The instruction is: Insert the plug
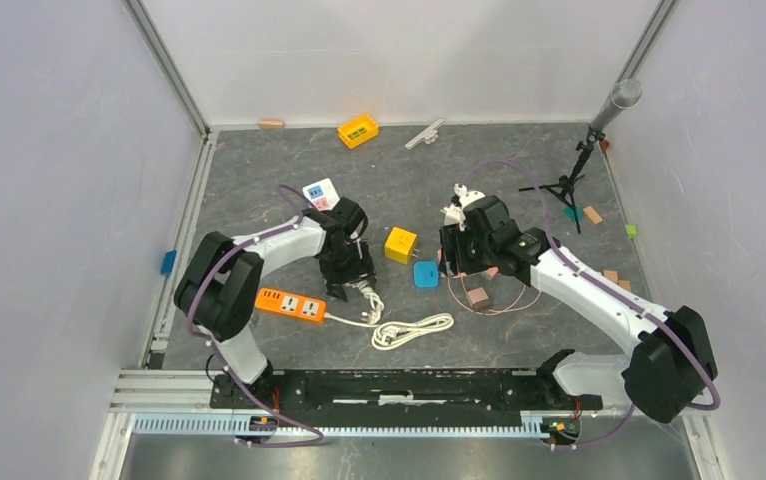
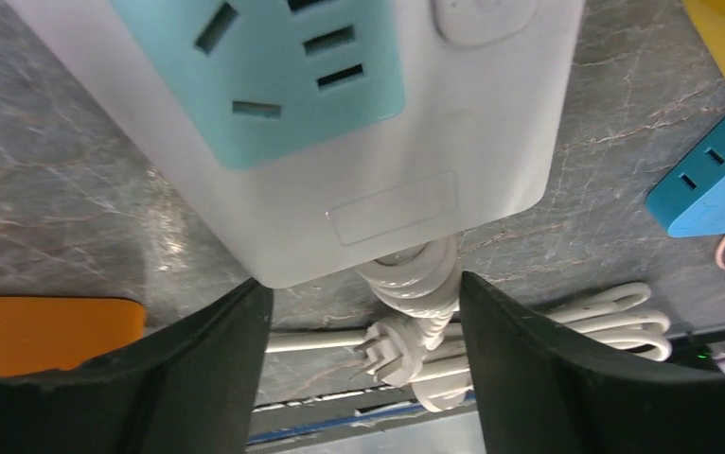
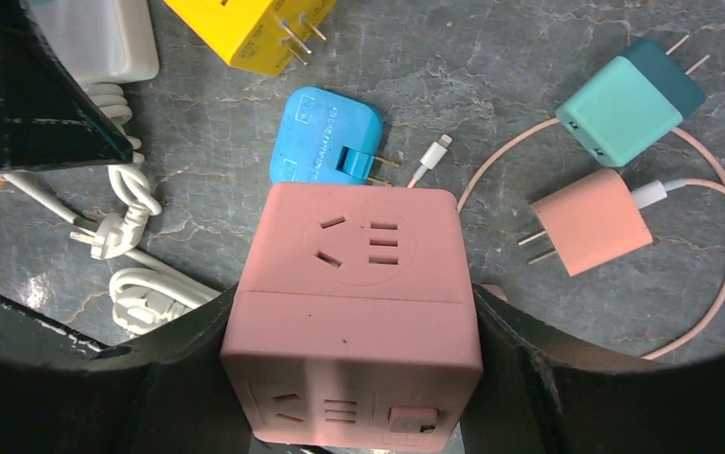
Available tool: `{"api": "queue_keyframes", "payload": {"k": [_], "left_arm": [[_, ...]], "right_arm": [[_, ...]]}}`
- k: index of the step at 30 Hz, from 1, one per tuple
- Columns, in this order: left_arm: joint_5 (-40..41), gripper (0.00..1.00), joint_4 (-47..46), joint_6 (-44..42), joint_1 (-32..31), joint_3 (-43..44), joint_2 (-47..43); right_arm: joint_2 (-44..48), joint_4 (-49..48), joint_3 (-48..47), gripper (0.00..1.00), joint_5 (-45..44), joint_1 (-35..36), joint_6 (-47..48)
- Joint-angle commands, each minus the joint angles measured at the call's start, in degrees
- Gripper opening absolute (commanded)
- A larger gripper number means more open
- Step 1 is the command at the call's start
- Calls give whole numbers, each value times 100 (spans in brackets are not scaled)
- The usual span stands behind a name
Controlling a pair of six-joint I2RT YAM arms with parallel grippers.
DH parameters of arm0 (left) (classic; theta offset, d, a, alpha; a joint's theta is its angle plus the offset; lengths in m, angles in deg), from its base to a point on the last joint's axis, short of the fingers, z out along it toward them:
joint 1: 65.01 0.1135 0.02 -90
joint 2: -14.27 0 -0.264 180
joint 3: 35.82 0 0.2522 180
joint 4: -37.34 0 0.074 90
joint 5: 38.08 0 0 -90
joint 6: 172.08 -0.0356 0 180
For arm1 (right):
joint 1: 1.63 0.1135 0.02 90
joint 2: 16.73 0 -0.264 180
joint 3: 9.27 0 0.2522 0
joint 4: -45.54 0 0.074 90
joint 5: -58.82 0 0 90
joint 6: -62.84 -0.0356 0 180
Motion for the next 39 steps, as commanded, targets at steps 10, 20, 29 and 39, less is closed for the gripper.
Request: {"api": "queue_keyframes", "payload": {"k": [10, 20, 29, 39], "left_arm": [[-17, 57, -47, 907, -33, 213, 434], [453, 25, 78, -595, -33, 243, 237], [422, 2, 113, -1479, -98, -314, -201], [402, 2, -86, -2279, -821, -632, -523]], "right_arm": [[113, -823, 116, 0, 1037, -2, 99], [-1916, -782, -1263, 0, 2086, 593, 1005], [-3638, -670, -2478, 0, 1455, 684, 901], [-3563, -607, -2540, 0, 752, -290, 832]]}}
